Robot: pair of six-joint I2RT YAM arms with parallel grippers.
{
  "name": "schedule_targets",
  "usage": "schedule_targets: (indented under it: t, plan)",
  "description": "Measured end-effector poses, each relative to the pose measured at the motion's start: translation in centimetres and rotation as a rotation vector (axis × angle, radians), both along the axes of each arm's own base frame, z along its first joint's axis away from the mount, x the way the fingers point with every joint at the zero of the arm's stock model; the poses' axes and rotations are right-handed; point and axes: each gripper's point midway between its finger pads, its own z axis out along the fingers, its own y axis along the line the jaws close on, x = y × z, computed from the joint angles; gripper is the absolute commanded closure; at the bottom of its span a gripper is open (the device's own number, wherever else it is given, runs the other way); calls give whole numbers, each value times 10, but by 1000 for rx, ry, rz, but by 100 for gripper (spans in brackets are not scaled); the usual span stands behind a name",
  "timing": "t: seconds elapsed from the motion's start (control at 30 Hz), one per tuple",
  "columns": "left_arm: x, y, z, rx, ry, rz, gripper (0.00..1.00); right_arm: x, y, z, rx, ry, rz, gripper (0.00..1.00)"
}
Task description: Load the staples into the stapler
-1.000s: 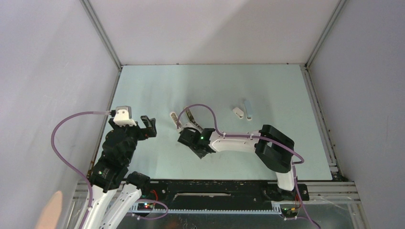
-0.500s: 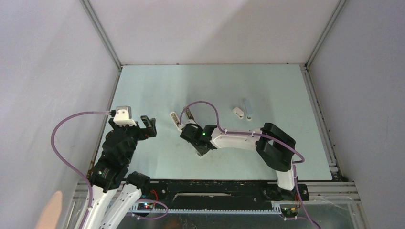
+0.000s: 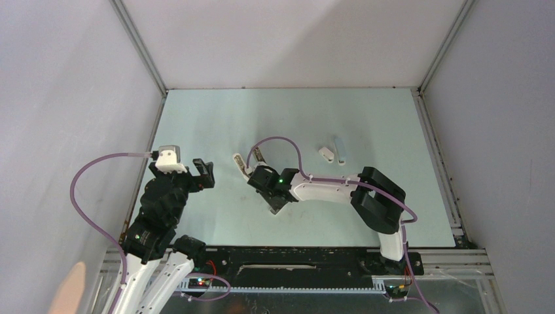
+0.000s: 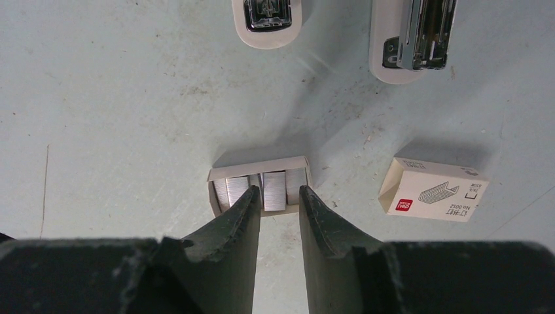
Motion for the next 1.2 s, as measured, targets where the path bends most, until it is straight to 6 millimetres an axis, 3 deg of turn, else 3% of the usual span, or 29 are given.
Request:
schedule_targets:
  t: [0.67, 1.2]
  plan:
    - [0, 0, 0, -1, 0, -1, 0, 2, 4, -8, 19, 27, -3, 72]
    - [0, 0, 0, -1, 0, -1, 0, 2, 5, -8, 22, 31, -3, 89]
